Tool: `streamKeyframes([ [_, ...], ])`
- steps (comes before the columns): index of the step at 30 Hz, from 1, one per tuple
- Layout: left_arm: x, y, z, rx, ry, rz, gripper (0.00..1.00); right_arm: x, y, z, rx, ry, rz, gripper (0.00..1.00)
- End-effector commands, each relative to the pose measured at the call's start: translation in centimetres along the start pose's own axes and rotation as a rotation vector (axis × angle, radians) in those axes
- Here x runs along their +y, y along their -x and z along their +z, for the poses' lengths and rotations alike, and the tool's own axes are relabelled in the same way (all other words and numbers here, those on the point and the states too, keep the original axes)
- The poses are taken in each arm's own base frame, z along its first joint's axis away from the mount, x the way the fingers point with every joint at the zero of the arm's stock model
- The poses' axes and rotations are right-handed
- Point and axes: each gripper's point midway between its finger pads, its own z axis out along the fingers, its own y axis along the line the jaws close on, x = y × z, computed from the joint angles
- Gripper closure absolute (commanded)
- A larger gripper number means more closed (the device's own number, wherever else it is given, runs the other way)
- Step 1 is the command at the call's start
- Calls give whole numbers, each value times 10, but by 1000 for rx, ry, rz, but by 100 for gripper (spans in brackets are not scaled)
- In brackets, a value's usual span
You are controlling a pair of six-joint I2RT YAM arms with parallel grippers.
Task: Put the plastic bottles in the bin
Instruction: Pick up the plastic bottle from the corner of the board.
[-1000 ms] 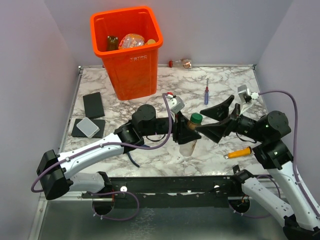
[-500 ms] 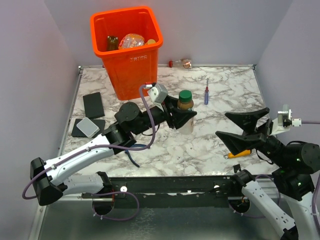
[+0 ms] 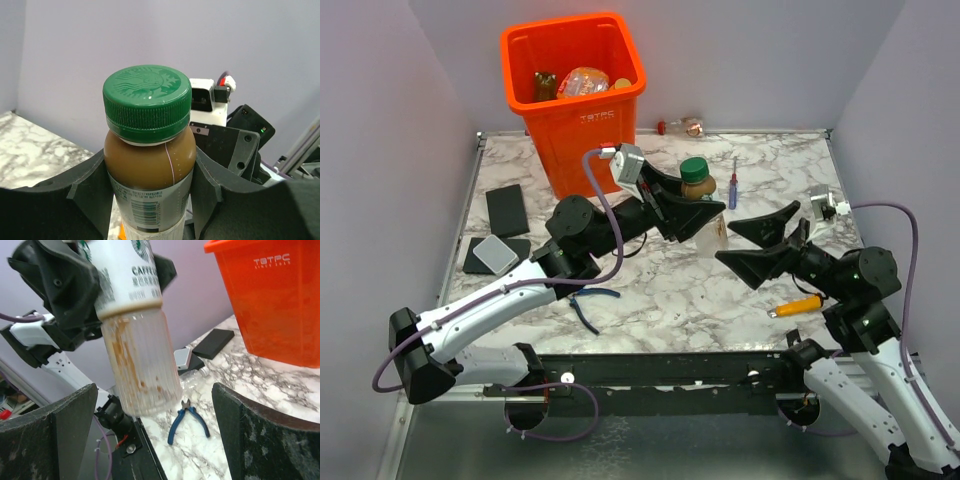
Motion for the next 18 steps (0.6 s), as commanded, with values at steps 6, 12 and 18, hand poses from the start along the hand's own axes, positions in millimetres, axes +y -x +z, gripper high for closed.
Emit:
streamKeyframes([
  [6, -13, -6, 3, 10, -73, -126, 100, 0, 2, 17, -23, 73, 4, 19],
  [12, -8, -12, 7, 18, -60, -122, 99, -1, -10, 24, 24, 118, 41, 35],
  [18, -4, -19, 13, 33, -55, -130, 98, 0, -17, 29, 48, 158, 68, 49],
])
